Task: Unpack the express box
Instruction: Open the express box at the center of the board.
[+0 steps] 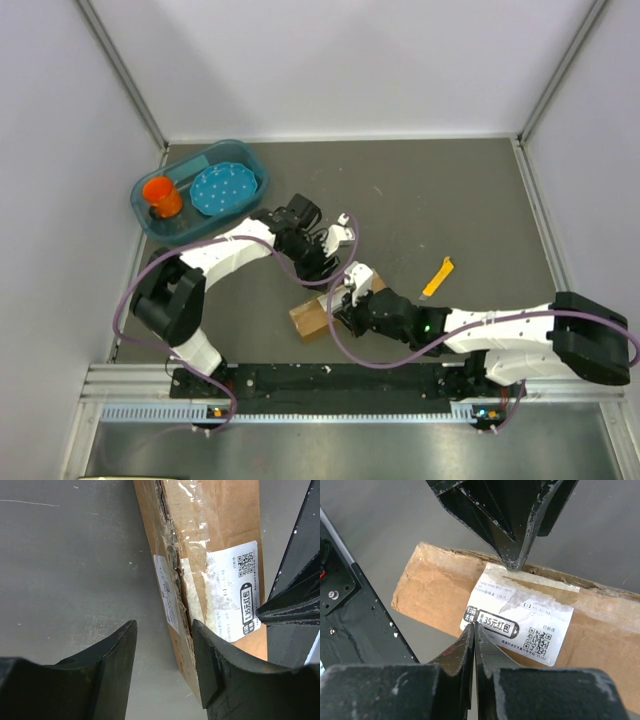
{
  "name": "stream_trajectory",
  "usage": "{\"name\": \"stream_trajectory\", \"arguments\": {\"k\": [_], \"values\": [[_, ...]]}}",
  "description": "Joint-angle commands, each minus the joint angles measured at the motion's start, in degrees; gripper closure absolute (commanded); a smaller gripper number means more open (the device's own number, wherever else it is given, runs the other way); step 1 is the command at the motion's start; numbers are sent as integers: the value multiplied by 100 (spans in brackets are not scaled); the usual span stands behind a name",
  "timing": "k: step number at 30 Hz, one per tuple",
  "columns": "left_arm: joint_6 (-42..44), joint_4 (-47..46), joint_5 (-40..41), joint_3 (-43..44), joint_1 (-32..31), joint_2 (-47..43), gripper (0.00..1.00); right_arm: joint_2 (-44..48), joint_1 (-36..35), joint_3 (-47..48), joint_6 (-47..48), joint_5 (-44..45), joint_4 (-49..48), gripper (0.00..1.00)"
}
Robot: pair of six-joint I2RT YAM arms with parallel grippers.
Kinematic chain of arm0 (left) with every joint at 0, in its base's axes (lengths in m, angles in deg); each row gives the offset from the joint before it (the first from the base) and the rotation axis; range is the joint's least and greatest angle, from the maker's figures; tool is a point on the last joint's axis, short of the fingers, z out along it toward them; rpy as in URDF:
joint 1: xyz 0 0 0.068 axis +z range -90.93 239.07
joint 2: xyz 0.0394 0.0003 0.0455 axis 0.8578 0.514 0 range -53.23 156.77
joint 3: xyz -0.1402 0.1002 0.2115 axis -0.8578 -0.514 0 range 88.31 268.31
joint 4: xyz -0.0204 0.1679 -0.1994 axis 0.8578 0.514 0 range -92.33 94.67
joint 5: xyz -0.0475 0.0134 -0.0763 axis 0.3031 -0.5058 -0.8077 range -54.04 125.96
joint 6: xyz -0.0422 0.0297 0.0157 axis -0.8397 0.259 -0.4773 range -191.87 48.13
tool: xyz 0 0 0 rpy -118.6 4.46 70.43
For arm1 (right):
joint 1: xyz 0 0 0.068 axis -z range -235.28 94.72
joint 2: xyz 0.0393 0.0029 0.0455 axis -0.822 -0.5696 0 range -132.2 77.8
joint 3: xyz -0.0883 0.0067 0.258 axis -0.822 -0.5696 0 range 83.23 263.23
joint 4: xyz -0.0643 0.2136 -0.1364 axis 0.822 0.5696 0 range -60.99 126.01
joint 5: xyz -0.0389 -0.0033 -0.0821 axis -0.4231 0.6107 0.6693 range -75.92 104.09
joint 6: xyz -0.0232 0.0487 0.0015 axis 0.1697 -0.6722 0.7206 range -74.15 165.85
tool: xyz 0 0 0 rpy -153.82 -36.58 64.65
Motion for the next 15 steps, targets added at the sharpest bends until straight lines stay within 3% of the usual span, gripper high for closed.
{"name": "stream_trajectory", "arguments": {"k": [1,15], "values": [[4,-129,-52,-98,-99,-217,46,-171,-76,-12,49,69,-516,100],[189,-358,712,-414,-143,-279,46,-365,-85,-161,-144,-71,-287,100]]}}
